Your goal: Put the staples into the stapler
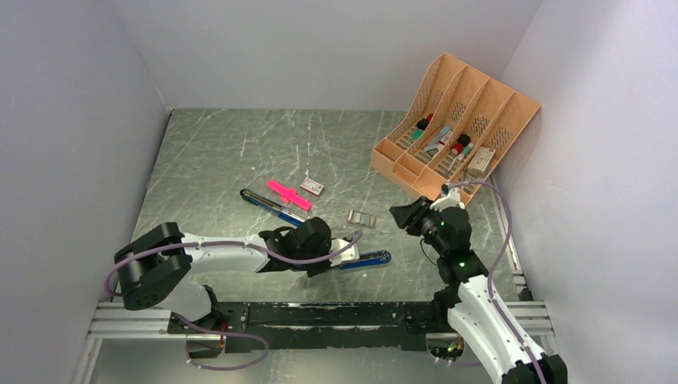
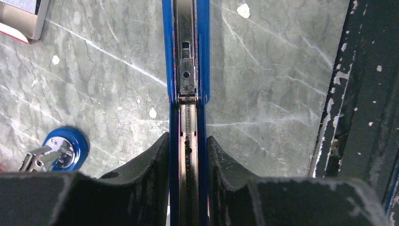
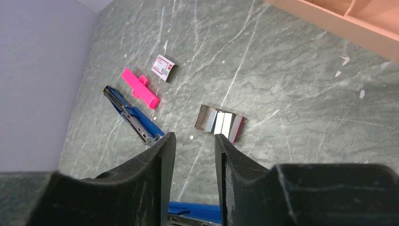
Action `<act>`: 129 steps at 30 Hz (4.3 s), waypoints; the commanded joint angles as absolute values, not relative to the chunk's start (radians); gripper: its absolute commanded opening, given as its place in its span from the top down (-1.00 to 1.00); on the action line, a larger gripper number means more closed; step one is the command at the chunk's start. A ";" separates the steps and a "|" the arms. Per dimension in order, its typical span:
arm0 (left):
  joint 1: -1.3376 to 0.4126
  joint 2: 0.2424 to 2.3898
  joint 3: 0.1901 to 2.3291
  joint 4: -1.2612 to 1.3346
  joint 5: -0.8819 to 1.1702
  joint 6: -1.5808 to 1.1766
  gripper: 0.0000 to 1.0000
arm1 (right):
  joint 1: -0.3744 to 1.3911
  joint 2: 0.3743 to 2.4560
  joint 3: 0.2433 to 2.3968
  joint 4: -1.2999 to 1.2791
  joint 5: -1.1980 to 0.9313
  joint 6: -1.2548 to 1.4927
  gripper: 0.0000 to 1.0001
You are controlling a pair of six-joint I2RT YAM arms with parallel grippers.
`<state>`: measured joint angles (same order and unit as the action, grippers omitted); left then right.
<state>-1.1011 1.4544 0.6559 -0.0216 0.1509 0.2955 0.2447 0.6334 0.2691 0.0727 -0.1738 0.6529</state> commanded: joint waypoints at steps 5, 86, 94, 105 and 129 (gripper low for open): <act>-1.091 1.432 0.666 -0.019 0.153 0.394 0.28 | 0.240 0.546 0.268 0.034 -0.206 0.621 0.12; -0.541 0.970 0.865 -0.191 -0.159 -0.126 -0.74 | 0.584 1.113 0.702 -0.210 -0.644 -0.406 -0.14; -0.535 0.959 0.864 -0.186 -0.135 -0.085 -0.72 | 0.753 1.256 0.832 -0.432 -0.458 -0.512 -0.13; -0.531 0.952 0.856 -0.188 -0.115 -0.078 -0.70 | 0.792 1.365 0.883 -0.516 -0.409 -0.622 -0.12; -0.527 0.956 0.855 -0.199 -0.081 -0.075 -0.67 | 0.795 1.408 0.824 -0.528 -0.481 -0.725 -0.14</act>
